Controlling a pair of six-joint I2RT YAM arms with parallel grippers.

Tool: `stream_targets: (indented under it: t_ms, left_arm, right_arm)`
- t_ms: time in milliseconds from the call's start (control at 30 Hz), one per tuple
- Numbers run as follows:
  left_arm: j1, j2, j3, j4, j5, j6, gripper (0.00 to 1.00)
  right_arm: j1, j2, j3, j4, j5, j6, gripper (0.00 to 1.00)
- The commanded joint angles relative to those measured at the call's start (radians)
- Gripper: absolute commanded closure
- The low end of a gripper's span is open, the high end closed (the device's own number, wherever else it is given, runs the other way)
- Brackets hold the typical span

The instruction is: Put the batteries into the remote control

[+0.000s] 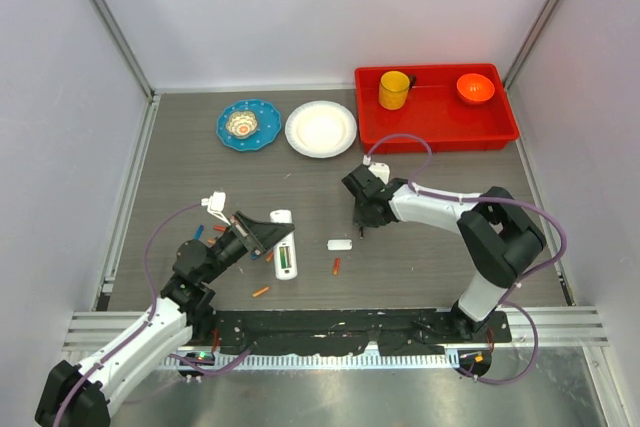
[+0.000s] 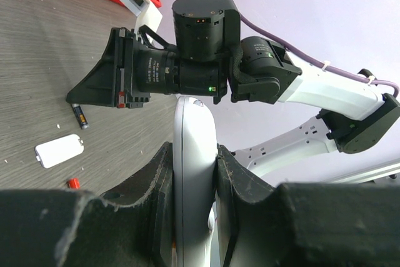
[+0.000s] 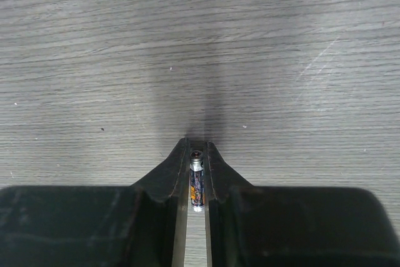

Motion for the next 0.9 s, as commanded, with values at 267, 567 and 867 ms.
stream_targets:
  t_ms: [267,567,867]
  left_arm:
    - [0.003,0.105,-0.008,0.146,-0.022,-0.036,1.0]
    - [0.005,0.253,0.061,0.29,-0.117,-0.16,1.0]
    - [0.005,0.326,0.081,0.347,-0.177,-0.197,1.0]
  right_arm:
    - [0.161,-0.353,0.006,0.057,0.149,-0.14,0.99]
    - [0.402,-0.563,-0.004,0.16,0.371,-0.194,0.99]
    - [0.592,-0.542,-0.061,0.421,0.487,-0.269,0.99]
